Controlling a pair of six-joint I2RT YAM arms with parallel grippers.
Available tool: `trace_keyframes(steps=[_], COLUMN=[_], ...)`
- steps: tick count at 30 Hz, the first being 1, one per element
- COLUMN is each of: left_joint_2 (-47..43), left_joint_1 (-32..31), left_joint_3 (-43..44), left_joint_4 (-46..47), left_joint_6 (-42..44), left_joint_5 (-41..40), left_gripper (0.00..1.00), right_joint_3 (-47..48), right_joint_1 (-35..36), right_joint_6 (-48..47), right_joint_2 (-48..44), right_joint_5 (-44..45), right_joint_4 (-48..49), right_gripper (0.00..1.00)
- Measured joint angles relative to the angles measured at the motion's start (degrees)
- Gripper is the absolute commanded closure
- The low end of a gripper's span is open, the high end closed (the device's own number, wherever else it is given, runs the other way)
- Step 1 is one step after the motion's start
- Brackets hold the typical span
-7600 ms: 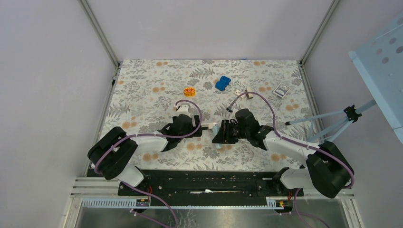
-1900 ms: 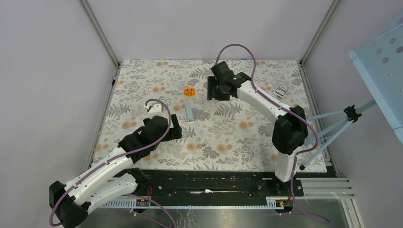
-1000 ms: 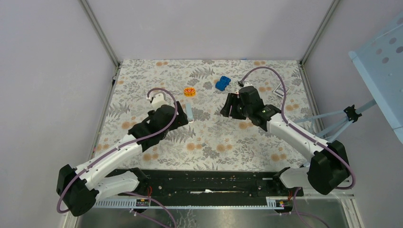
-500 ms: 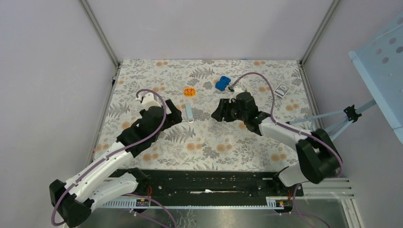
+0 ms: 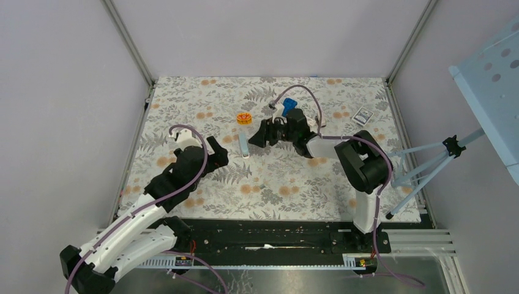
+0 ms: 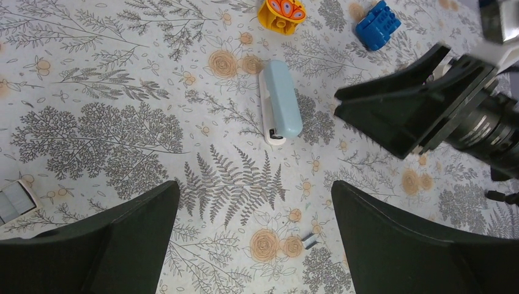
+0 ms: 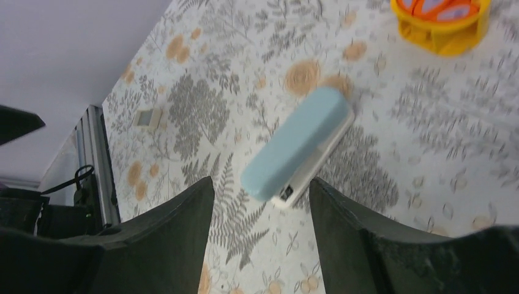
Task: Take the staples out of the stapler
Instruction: Adjust the stapler at the center of the board.
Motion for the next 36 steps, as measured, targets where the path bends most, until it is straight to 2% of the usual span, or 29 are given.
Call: trace_keyframes(steps=[6, 14, 20, 36], left_joint_2=[-0.15, -0.15, -0.11, 1.09], left_joint_1=[0.59, 1.57, 2.27, 4.07], left_joint_3=[-0.76, -1.16, -1.68, -2.03], left_joint_4=[0.00, 0.00, 0.02, 0.24], left_joint_6=[0.07, 0.76, 1.20, 2.36], left_joint_5=[0.35, 0.37, 0.39, 0.85], left_gripper=[0.01, 0.01, 0.01, 0.01], right_joint_3=[8.48, 15.69, 21.20, 34.42], right_joint_1=[1.20, 7.76, 11.76, 12.00], right_joint_6=[-5.03, -18.53, -24.15, -29.14], right_joint_2=[4.04, 9.97, 13.40, 21.73], right_joint_5=[1.64, 1.55, 1.46, -0.07], right_joint_4=[-0.52, -11.10, -15.91, -23.65], right_gripper=[0.34, 0.34, 0.35, 0.35])
